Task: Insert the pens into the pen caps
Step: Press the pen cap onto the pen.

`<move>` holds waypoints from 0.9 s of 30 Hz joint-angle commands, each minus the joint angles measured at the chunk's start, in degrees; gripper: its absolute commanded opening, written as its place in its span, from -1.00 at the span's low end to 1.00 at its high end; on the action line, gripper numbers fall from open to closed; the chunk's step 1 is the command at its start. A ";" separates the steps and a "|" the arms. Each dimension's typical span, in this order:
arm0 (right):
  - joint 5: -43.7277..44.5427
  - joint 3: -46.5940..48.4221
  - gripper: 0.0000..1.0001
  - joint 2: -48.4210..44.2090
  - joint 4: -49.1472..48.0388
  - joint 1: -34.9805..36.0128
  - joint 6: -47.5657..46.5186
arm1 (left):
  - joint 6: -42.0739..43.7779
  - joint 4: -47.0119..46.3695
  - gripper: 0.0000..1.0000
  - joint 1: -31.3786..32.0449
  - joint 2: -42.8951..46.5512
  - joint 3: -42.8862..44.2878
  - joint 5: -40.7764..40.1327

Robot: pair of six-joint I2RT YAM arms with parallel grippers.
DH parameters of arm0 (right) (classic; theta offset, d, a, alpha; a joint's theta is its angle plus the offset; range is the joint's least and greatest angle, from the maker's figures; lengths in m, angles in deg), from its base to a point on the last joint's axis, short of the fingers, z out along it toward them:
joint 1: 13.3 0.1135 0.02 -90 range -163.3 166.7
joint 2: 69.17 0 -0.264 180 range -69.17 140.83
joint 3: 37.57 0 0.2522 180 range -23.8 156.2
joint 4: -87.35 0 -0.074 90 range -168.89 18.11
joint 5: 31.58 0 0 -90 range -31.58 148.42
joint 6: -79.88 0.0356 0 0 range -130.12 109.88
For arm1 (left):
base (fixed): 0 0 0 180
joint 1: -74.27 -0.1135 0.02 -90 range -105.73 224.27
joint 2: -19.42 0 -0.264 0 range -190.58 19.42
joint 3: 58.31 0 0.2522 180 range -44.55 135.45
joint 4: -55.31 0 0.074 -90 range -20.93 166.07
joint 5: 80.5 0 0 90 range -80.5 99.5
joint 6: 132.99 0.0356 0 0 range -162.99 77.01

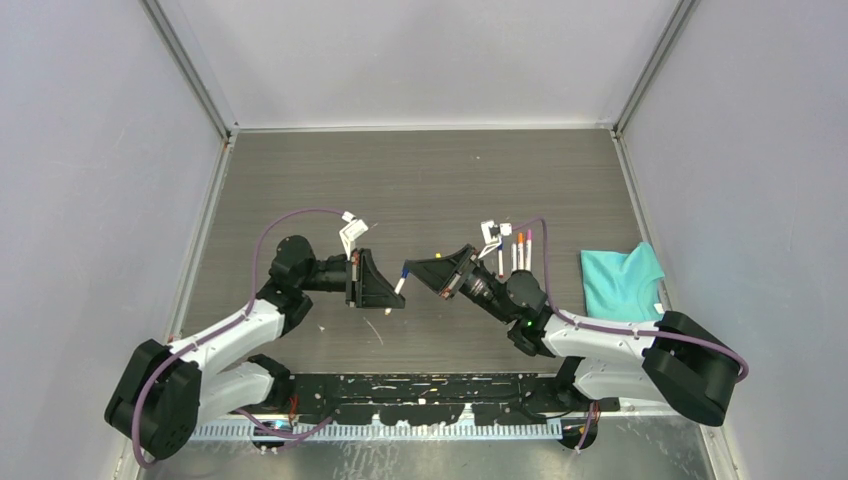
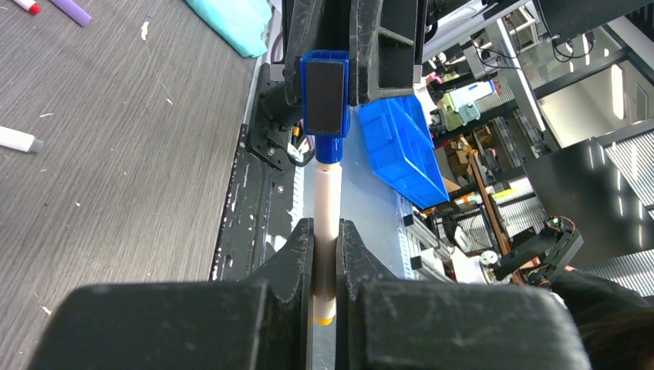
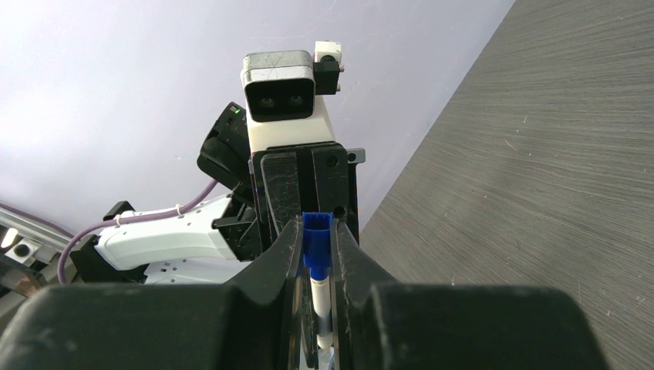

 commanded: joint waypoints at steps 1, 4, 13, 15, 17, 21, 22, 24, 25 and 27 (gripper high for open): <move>-31.15 -3.47 -0.98 2.24 17.42 11.00 0.77 | -2.51 -18.89 -1.00 -5.22 -0.86 6.95 -27.22; -31.40 -3.43 -0.98 2.25 18.18 11.54 0.34 | -3.22 -19.20 -1.00 -5.66 -1.11 6.94 -26.98; -31.37 -2.50 -0.98 2.92 20.68 13.41 -0.04 | -2.59 -17.54 -1.00 -6.47 -0.32 7.10 -27.53; -30.88 -2.37 -0.98 3.04 20.50 13.61 0.84 | -1.89 -17.22 -0.99 -6.48 0.02 7.00 -27.99; -29.94 -2.41 -0.98 3.06 20.79 13.74 1.81 | -0.75 -16.15 -0.99 -6.47 0.52 6.77 -28.84; -27.92 -1.26 -0.98 2.71 22.86 15.04 1.71 | -1.12 -15.79 -0.99 -6.48 0.02 7.21 -29.84; -27.87 -1.01 -0.98 2.84 23.65 15.37 1.06 | -1.48 -15.89 -0.99 -6.48 -0.27 7.37 -29.89; -28.06 -1.41 -0.98 3.20 22.86 15.82 1.19 | -1.93 -16.01 -1.00 -6.48 -0.44 7.44 -30.17; -28.29 -1.70 -0.98 3.38 22.11 15.96 1.42 | -2.05 -15.78 -1.00 -6.48 -0.33 7.49 -30.39; -28.52 -1.62 -0.98 3.43 22.07 16.41 0.91 | -2.11 -14.79 -1.00 -6.61 -0.15 7.77 -30.55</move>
